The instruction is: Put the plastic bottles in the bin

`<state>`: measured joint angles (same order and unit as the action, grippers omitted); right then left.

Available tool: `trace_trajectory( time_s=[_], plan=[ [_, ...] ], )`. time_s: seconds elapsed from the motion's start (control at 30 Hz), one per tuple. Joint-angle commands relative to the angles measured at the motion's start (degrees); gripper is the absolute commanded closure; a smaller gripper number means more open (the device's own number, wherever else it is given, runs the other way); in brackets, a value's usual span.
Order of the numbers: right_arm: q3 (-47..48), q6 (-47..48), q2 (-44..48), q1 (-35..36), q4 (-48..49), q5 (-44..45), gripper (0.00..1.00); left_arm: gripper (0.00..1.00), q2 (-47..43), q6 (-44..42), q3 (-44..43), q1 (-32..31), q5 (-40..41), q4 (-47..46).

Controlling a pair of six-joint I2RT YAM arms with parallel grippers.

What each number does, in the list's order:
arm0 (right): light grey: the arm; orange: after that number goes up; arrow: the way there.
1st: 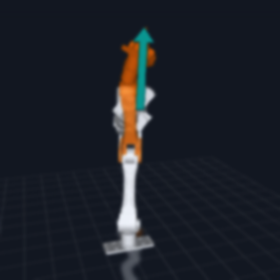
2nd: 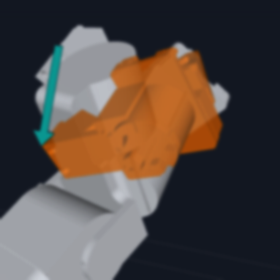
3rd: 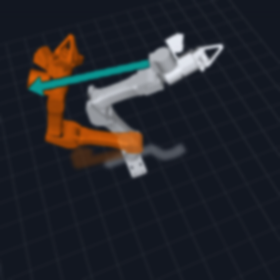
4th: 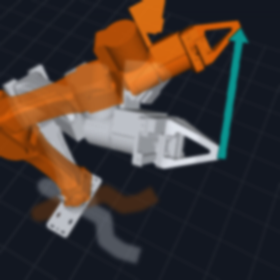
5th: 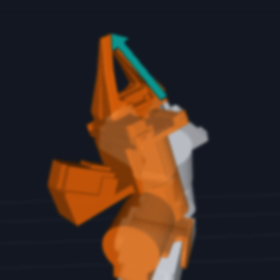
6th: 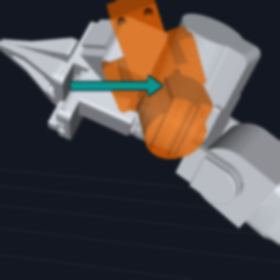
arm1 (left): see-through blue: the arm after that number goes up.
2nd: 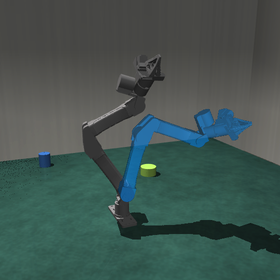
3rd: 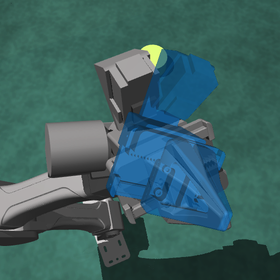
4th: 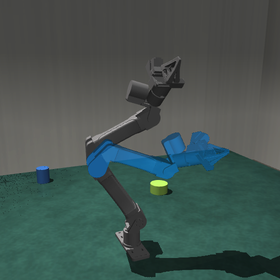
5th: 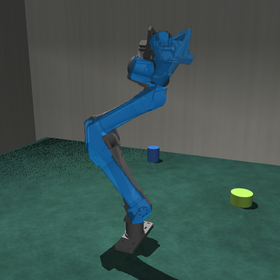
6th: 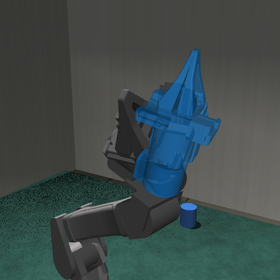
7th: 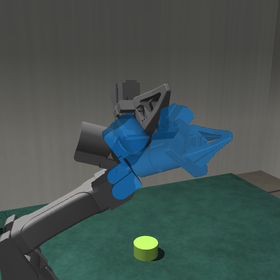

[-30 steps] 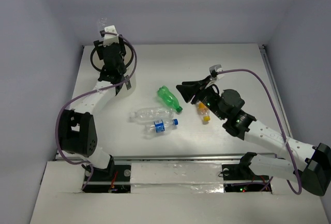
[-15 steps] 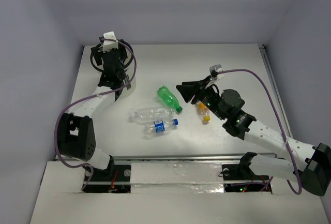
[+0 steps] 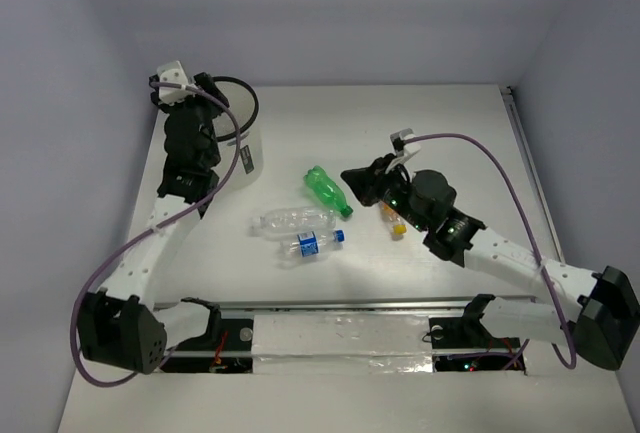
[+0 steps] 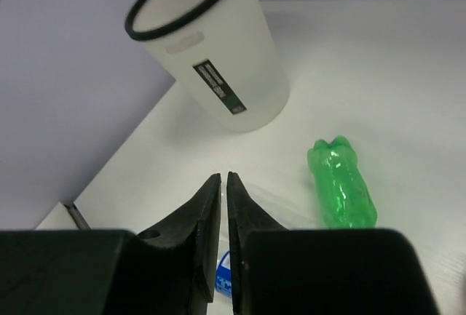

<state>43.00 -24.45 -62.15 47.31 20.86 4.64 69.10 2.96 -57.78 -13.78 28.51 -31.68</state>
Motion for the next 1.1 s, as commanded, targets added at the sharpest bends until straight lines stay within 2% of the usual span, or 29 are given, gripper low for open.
trace_trajectory(
  time_s=[0.0, 0.03, 0.1, 0.2, 0.27, 0.3, 0.37, 0.4, 0.53, 0.63, 0.77, 0.93, 1.07],
  plan=[
    [3.04, 0.10, -3.58, -0.20, -3.80, -2.26, 0.88, 0.49, -6.68, 10.03, -2.42, -1.15, -9.32, 7.58],
    [4.18, 0.54, -6.55, -0.20, -6.25, -2.97, 0.88, 0.62, -8.00, 11.61, -2.34, -2.03, -10.66, 11.17],
    [5.77, 0.80, -9.20, -0.20, -7.41, -4.11, 0.91, 0.73, -12.56, 14.61, -0.60, -6.14, -12.42, 13.65],
    [6.74, 0.36, -12.55, -0.20, -7.41, -6.31, 0.90, 0.79, -18.54, 15.40, 4.05, -13.78, -13.22, 17.43],
    [8.41, 0.36, -15.09, -0.81, -8.55, -6.40, 0.85, 0.80, -20.75, 17.24, 6.35, -16.53, -14.44, 21.46],
    [9.02, 0.45, -16.06, -1.34, -8.91, -6.49, 0.73, 0.81, -22.59, 20.21, 9.50, -17.59, -16.02, 22.70],
    [11.91, 1.32, -18.26, -2.04, -11.35, -7.10, 0.60, 0.86, -24.53, 24.18, 13.72, -20.40, -17.17, 24.12],
    [13.06, 2.03, -20.53, -2.05, -12.50, -7.63, 0.46, 0.87, -26.37, 26.11, 18.27, -21.19, -17.52, 24.12],
    [17.55, 5.10, -23.89, -2.05, -17.87, -6.94, 0.29, 0.88, -32.00, 35.07, 26.39, -23.92, -15.60, 25.35],
    [21.14, 7.48, -26.08, -2.83, -22.86, -4.91, 0.18, 0.88, -37.10, 35.89, 30.53, -24.54, -16.12, 25.00],
    [27.65, 8.36, -33.02, -6.34, -29.19, -7.01, 0.11, 0.77, -38.87, 33.34, 32.29, -24.54, -17.08, 25.87],
    [38.10, 13.54, -43.92, -8.55, -37.81, -12.02, 0.10, 0.61, -36.84, 33.07, 35.19, -24.54, -21.65, 25.88],
    [46.89, 16.97, -50.43, -8.55, -44.58, -13.09, 0.10, 0.36, -37.46, 31.50, 37.56, -25.07, -25.34, 23.25]
  ],
)
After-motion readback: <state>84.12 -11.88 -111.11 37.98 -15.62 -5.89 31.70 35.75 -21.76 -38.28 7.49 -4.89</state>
